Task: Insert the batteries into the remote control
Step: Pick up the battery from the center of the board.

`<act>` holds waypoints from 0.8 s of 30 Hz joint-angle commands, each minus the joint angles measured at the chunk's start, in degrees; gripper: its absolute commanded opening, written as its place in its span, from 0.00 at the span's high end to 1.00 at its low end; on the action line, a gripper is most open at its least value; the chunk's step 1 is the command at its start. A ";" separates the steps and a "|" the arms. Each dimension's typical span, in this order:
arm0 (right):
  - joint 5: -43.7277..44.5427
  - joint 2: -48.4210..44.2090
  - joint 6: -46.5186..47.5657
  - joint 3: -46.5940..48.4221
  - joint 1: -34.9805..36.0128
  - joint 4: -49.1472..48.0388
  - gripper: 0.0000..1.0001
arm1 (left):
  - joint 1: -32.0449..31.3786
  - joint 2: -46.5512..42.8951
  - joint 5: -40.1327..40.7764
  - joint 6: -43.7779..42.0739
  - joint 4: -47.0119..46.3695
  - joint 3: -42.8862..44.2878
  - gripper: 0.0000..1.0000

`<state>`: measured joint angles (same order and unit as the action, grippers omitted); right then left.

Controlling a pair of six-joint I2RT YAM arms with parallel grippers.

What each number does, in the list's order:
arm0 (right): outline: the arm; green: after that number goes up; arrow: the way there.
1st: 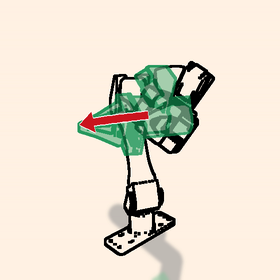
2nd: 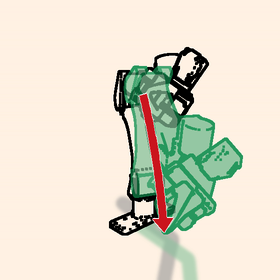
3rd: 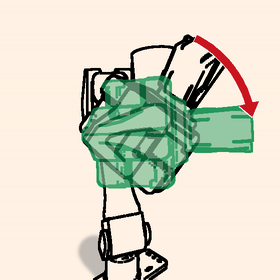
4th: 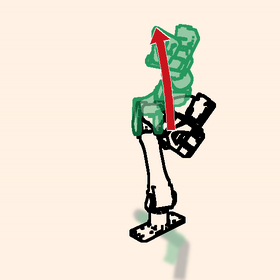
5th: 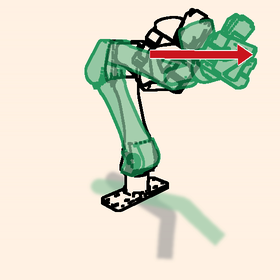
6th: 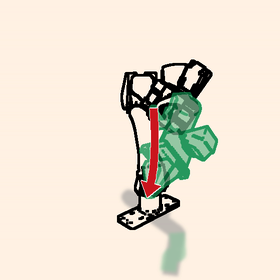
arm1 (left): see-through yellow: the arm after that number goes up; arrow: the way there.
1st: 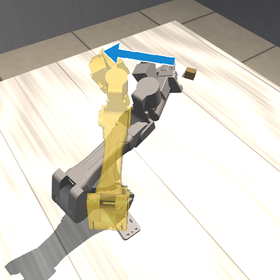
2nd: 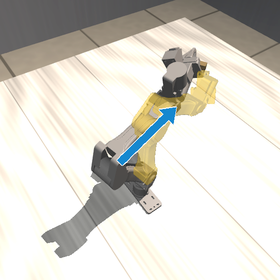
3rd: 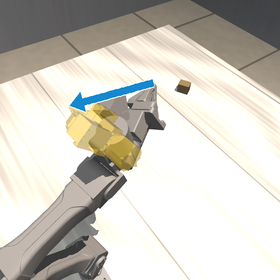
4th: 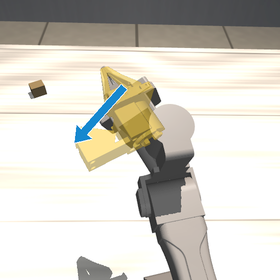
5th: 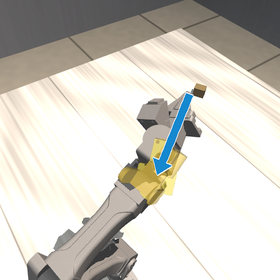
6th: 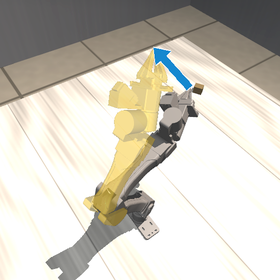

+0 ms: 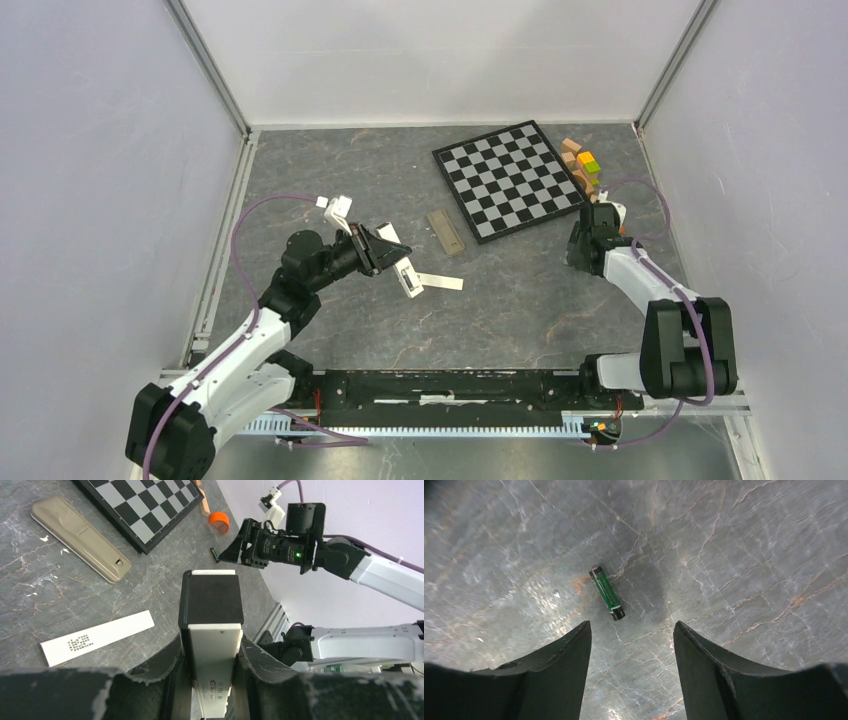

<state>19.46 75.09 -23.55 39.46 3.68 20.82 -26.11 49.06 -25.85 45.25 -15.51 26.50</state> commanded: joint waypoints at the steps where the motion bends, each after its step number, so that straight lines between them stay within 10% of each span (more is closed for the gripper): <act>1: -5.33 1.41 4.40 -0.38 -2.27 -2.81 0.34 | 0.14 0.75 -3.41 -3.15 -1.17 1.97 0.98; 24: -12.39 10.45 10.34 0.97 -6.54 -6.71 0.66 | 0.14 1.05 -4.74 -0.16 -4.56 -0.40 0.98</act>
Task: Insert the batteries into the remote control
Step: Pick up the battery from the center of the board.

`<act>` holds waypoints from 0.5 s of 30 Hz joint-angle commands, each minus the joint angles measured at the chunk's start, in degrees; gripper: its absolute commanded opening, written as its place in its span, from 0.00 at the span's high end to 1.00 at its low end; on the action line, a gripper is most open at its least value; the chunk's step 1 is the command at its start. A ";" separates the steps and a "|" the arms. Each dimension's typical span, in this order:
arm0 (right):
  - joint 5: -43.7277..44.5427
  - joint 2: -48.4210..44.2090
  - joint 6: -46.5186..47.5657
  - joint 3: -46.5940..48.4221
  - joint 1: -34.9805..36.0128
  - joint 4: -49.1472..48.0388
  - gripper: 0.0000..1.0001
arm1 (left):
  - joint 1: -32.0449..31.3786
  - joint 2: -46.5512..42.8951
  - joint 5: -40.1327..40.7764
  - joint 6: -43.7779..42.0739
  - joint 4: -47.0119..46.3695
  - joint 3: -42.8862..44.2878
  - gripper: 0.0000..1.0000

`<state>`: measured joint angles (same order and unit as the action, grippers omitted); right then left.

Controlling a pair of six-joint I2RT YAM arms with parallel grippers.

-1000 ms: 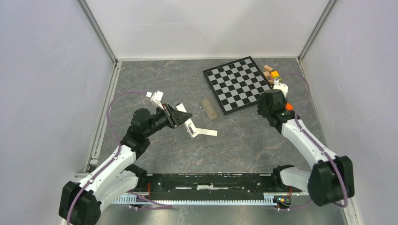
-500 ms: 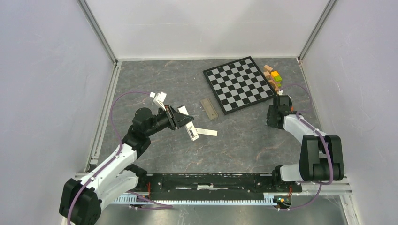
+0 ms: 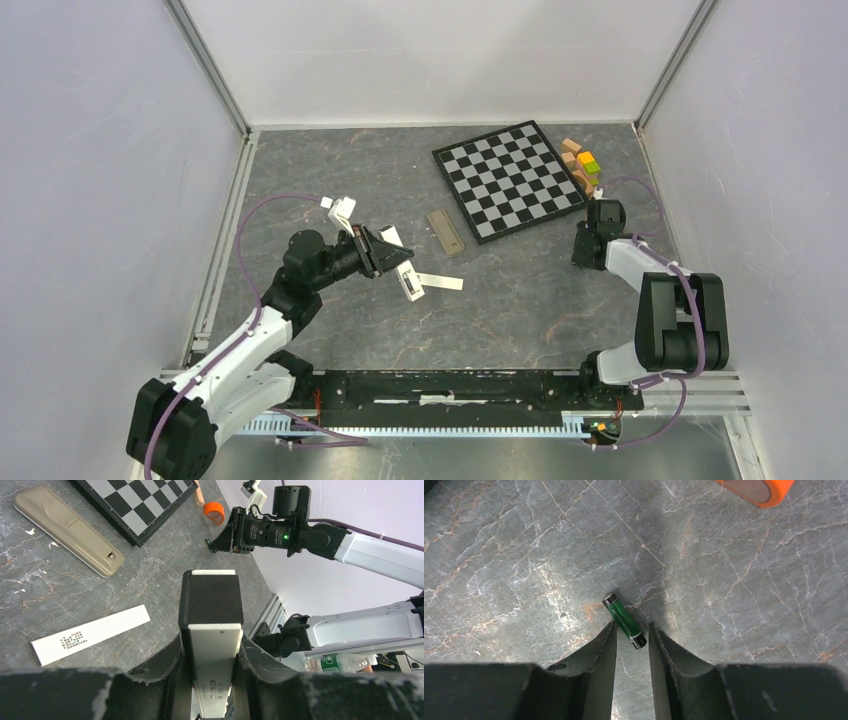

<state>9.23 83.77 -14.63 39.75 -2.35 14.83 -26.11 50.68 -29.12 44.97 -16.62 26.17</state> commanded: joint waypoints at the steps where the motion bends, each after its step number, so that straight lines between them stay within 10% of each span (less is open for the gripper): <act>1: -3.04 1.96 1.53 0.69 -0.55 -0.91 0.66 | 0.15 -0.78 -1.51 0.12 -3.38 -0.16 0.98; 15: -8.04 -0.06 -1.34 -1.60 -0.25 -0.90 0.87 | 0.17 0.25 -2.34 2.11 -3.11 -0.30 0.98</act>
<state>4.51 84.88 -14.52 40.27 -2.76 13.10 -26.11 50.09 -30.35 45.34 -16.84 25.32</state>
